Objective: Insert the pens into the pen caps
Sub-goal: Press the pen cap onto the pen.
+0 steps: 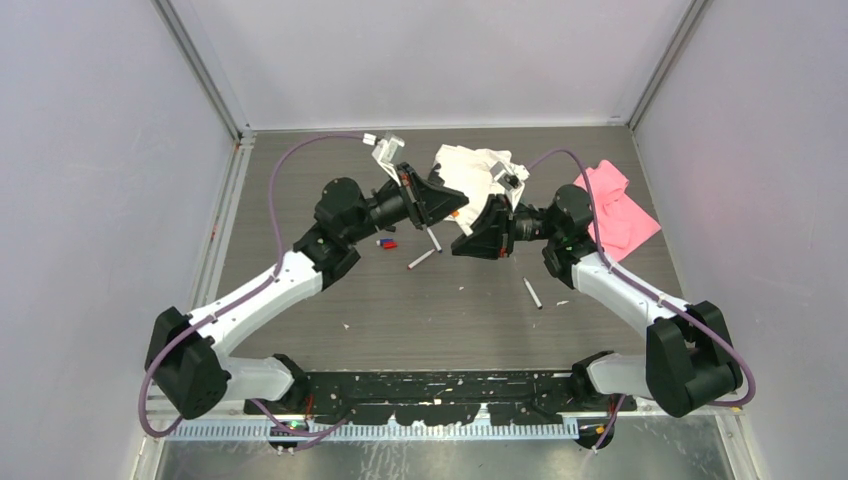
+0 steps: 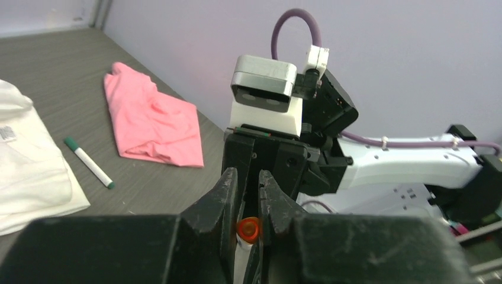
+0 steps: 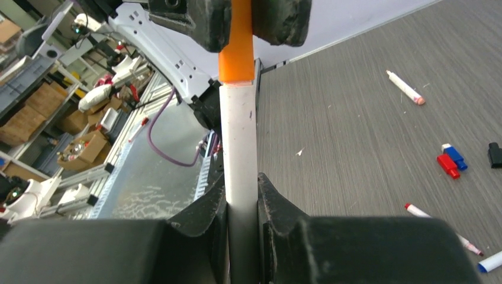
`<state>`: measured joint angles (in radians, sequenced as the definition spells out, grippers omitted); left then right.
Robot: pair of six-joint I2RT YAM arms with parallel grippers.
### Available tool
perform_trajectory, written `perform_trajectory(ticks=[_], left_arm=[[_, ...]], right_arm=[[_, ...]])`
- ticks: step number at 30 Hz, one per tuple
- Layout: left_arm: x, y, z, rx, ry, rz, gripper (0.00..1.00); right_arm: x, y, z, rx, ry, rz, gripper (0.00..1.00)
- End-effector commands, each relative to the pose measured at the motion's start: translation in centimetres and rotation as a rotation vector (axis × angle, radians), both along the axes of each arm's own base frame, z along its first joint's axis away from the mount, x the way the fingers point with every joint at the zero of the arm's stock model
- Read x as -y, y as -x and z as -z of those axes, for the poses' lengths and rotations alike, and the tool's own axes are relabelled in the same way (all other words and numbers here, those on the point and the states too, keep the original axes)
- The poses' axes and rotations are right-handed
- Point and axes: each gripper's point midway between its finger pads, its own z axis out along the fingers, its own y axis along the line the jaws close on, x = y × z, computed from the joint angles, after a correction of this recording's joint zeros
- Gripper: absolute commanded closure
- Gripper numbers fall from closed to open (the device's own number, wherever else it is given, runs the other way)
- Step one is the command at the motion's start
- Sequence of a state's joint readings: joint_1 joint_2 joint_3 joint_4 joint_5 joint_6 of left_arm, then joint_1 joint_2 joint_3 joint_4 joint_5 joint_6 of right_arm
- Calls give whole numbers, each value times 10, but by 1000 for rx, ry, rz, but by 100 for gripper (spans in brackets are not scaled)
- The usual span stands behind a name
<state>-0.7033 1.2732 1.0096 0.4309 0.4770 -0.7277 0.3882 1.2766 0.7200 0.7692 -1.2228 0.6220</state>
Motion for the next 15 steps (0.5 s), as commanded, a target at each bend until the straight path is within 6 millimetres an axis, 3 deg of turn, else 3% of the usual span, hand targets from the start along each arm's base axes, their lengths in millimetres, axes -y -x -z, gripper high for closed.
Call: perform_trajectory(ticks=[1,4,9,15], left_arm=[[29,37,27,-34,-17,18,99],[35,54,35,7,-28,40,99],[28,81,58,35,-191,187,99],[40,85,70,-185,-134,320,99]], right_arm=[[1,-23,-29,91,-38,118,99],[7,-28,-31,69,-33,142,99],[13,-19,-48,83,-75,110,99],[13,-16,-52,129,-84,107,99]])
